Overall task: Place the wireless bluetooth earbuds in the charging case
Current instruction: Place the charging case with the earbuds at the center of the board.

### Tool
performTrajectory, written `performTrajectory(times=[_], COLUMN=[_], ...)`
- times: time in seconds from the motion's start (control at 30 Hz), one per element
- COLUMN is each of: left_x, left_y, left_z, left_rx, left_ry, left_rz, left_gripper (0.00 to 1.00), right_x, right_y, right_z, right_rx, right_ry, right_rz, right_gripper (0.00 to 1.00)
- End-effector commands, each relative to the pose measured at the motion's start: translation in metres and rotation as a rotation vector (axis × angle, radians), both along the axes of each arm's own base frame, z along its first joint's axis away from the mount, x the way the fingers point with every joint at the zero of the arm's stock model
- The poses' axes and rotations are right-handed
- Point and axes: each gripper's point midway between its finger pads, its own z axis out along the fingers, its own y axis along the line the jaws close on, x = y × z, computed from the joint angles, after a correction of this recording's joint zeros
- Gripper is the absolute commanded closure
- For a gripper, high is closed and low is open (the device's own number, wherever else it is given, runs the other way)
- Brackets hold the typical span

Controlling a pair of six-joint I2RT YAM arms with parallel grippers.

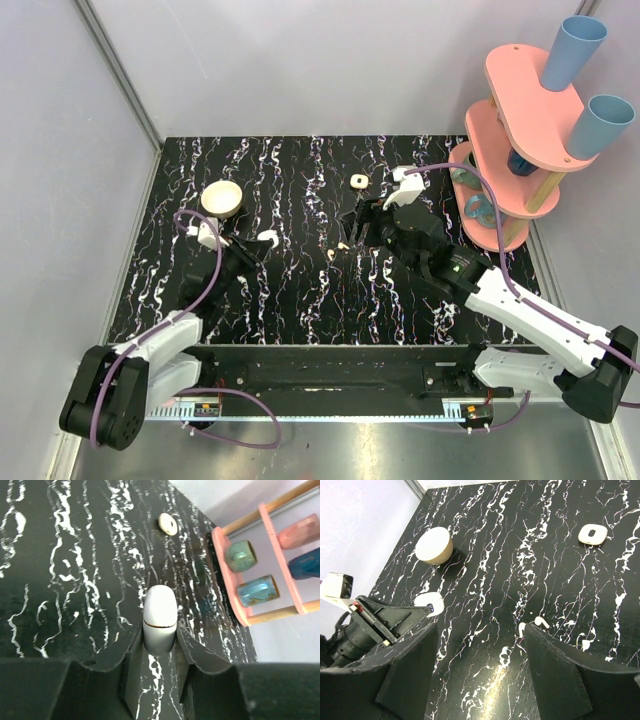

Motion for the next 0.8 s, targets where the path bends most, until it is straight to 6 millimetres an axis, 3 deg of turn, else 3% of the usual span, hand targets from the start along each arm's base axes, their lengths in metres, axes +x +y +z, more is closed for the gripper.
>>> performTrajectory(times=[0.0,0.4,0.77], left_x=[0.008,0.027,0.036], left_y=[0.015,0.016,-0.005], left_z=[-0.019,-0.047,-0.070], left_rx=[0.019,0.077,0.001], left_ry=[0.066,0.152,0.218], left_rz=[0.091,0.116,0.032], left_gripper=[1.00,1.00,1.00], right_x=[0.003,0.007,0.008], right_y=[0.004,-0.007,-0.012], right_z=[0.015,-0.002,-0.006], right_rx=[0.040,0.018,0.009], right_ry=[-0.020,-0.001,0.004], right_rz=[0.012,-0.019,-0.010], right_gripper=[0.23,0.23,0.22])
